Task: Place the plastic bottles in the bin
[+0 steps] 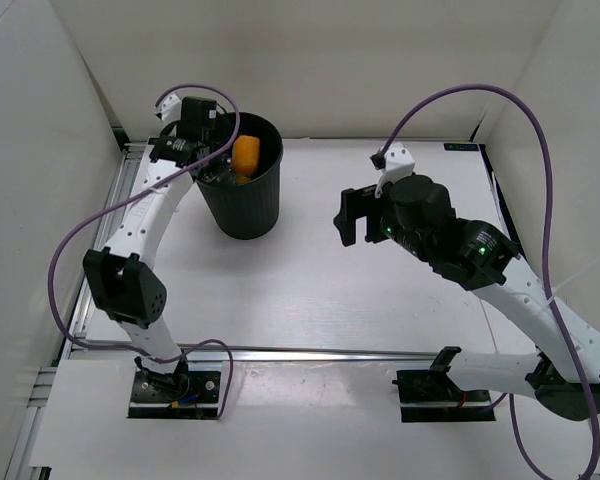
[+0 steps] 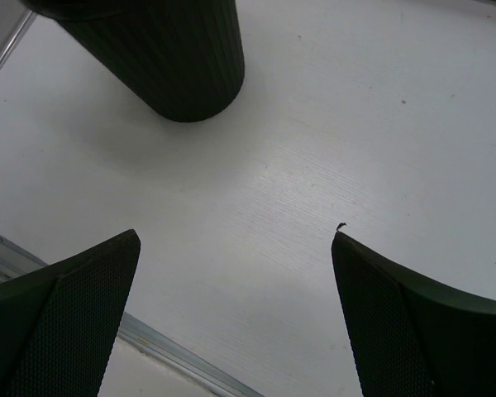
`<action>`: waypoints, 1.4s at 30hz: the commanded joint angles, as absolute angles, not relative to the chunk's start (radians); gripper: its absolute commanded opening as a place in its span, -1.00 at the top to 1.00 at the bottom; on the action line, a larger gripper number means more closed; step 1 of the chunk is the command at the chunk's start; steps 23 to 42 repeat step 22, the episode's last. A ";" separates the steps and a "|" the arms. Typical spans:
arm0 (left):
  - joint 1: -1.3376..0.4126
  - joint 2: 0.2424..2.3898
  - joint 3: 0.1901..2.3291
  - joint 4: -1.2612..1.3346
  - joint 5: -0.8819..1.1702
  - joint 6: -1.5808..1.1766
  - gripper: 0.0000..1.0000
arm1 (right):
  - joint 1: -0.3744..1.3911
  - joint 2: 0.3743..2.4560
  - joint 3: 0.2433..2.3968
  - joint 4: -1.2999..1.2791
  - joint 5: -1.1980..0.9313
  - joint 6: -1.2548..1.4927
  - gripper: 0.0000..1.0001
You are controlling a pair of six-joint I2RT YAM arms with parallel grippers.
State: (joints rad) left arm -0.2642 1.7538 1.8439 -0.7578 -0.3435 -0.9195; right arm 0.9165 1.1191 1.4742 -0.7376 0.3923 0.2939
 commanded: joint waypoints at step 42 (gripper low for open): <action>-0.178 0.776 0.928 -0.787 -0.905 -0.726 -1.00 | 0.586 1.298 1.666 -0.954 0.041 0.416 -1.00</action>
